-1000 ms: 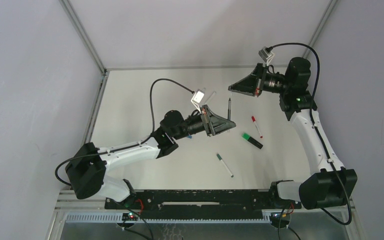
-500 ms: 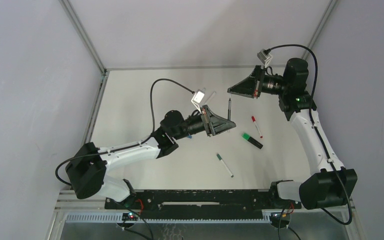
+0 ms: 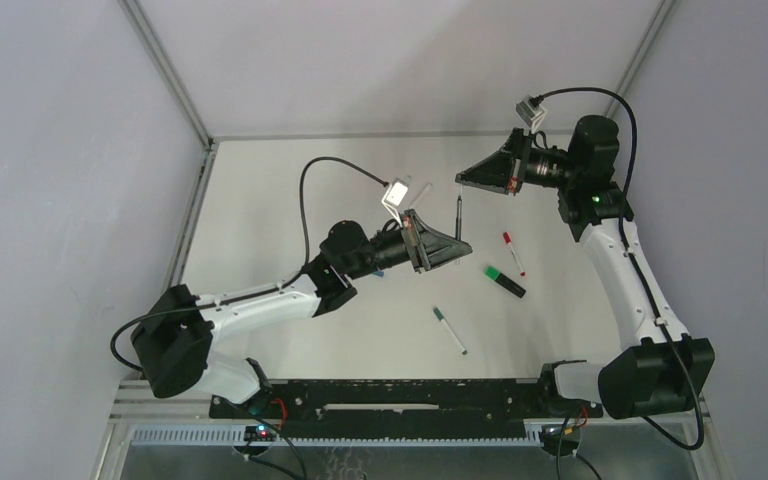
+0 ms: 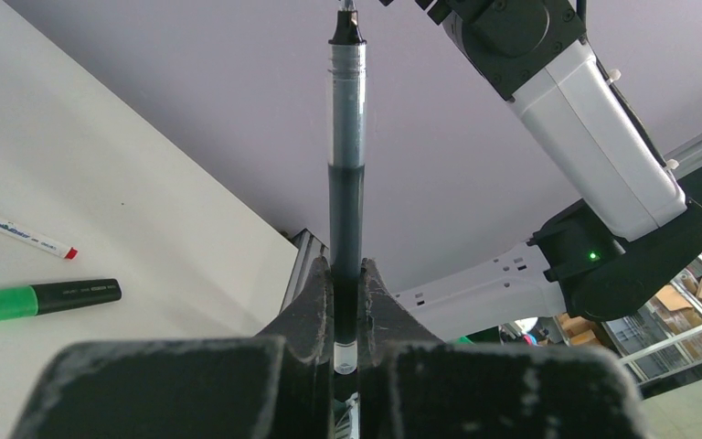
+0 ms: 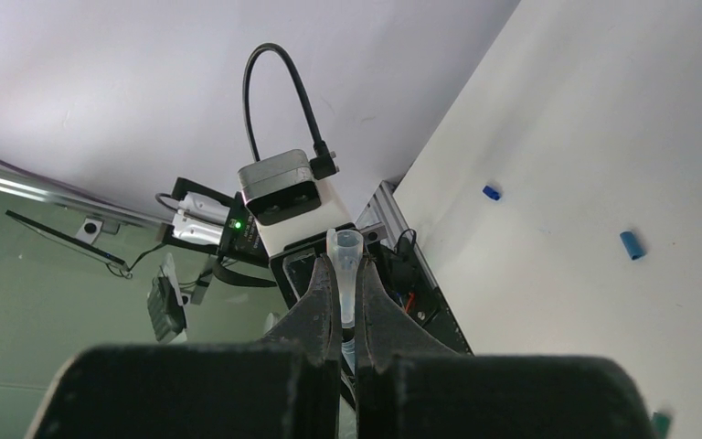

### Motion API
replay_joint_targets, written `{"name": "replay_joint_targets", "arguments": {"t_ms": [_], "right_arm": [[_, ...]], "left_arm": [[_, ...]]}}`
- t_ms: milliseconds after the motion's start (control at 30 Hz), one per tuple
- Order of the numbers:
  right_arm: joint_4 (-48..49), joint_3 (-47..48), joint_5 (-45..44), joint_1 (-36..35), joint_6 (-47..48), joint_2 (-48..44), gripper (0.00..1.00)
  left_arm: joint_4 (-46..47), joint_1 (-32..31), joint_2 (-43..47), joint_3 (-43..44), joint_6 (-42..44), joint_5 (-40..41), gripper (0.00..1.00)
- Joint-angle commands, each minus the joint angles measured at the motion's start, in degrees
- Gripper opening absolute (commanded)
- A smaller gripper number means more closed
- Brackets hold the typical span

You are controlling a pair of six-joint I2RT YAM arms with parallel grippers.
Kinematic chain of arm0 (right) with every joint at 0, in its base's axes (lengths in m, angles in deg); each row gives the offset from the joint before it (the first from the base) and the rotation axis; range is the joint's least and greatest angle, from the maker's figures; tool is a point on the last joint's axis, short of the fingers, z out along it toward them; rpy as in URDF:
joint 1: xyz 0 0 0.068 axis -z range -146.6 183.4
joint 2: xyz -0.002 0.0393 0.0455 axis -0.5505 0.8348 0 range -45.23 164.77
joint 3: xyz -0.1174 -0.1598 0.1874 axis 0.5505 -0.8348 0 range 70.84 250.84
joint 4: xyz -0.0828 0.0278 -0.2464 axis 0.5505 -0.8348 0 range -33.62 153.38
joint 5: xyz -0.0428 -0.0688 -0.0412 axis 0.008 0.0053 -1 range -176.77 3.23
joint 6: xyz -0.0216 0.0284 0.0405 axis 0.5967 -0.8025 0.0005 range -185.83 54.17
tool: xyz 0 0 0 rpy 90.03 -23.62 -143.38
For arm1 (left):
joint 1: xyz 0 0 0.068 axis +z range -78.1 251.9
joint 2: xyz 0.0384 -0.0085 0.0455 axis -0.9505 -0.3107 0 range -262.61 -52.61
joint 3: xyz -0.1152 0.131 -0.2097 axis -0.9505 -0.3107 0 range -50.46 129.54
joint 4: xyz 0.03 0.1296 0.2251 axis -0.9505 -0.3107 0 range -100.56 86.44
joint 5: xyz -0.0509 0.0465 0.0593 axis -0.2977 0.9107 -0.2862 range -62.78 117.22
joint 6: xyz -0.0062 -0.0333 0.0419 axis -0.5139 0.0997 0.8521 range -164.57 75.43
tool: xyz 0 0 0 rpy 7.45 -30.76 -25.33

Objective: Insert the pens into the pen caps
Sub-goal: Insert the pen cap onto the pen.

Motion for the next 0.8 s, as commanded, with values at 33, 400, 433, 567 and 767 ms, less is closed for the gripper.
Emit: {"name": "replay_joint_targets", "arguments": {"t_ms": [33,400,433,567,767], "right_arm": [[2.61,2.29,0.74,0.18,-1.52,-0.69,0.00],[0.98,2.17,1.25,-0.46,0.02,-1.83,0.00],[0.94,2.23,1.27,-0.48,0.13,-1.92,0.00],[1.79,2.22,0.76,-0.16,-0.55,-1.40,0.00],[4.55,3.32,0.42,0.14,-2.30,0.07,0.00]], "left_arm": [[2.46,-0.32,-0.07,4.17,0.38,-0.26,0.00],[2.46,-0.32,-0.41,4.40,0.21,-0.27,0.00],[2.46,-0.32,-0.44,4.33,0.20,-0.33,0.00],[2.46,-0.32,-0.46,4.41,0.29,-0.51,0.00],[2.49,-0.40,-0.52,4.49,0.23,-0.87,0.00]]}}
